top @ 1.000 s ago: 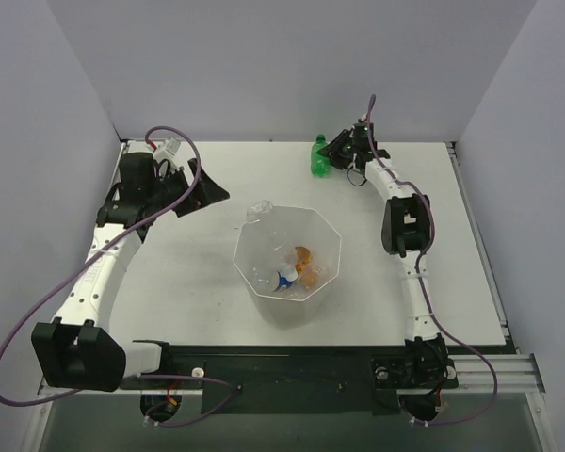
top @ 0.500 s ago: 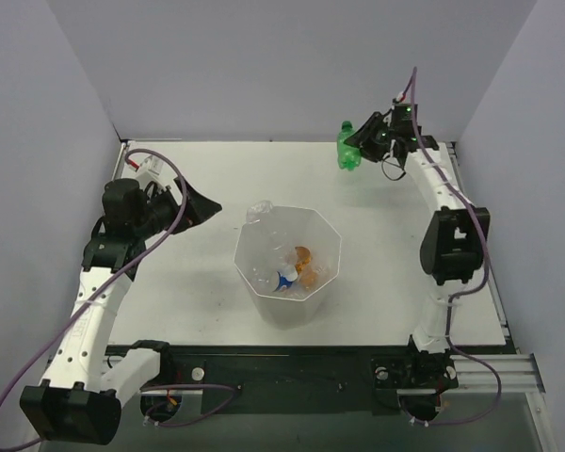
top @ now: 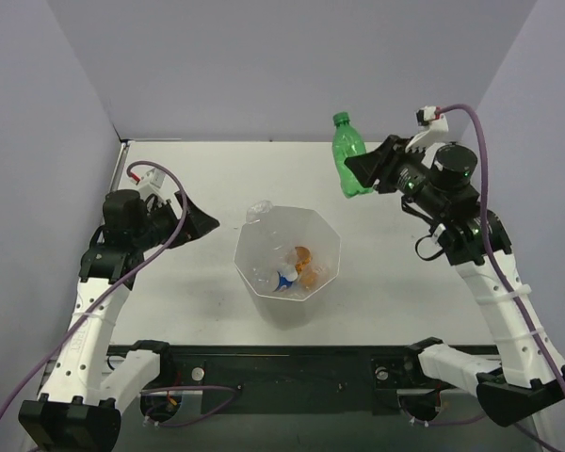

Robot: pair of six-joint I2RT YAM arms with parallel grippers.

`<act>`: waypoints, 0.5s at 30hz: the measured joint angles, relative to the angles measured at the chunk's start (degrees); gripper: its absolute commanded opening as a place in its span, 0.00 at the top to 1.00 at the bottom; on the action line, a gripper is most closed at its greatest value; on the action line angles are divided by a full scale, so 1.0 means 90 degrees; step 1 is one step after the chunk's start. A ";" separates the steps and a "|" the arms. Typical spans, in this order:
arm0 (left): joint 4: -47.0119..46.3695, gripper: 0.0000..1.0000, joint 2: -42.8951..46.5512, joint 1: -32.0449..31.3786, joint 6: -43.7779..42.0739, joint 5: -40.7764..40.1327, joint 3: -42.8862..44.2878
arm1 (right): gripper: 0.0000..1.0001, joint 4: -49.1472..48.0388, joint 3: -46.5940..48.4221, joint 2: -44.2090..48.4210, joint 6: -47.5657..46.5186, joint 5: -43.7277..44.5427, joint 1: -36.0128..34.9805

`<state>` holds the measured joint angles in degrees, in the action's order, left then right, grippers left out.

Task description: Put the plastic bottles in the bin

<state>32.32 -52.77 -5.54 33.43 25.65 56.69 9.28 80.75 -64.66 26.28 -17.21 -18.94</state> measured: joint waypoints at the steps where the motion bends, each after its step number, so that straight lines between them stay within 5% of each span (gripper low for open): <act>1: 0.0083 0.10 -0.0036 0.0000 -0.0051 -0.0024 0.0000 | 0.88 0.0034 -0.0117 0.0087 -0.0053 -0.0019 -0.0124; 11: 0.0792 0.10 -0.0177 0.0000 -0.0488 -0.0287 0.0005 | 0.87 0.1064 -0.0636 0.0092 -0.0911 0.0019 -0.2174; 13: 0.0838 0.10 -0.0177 0.0000 -0.0510 -0.0301 0.0005 | 0.82 0.1110 -0.0610 -0.0012 -0.0969 0.0027 -0.2489; 15: 0.0877 0.10 -0.0177 0.0000 -0.0539 -0.0301 0.0012 | 0.64 0.1122 -0.0600 -0.0085 -0.0996 0.0041 -0.2620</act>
<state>40.21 -54.37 -5.54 28.58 22.94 56.80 19.38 75.35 -65.43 17.32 -16.84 -42.52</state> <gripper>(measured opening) 0.899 0.383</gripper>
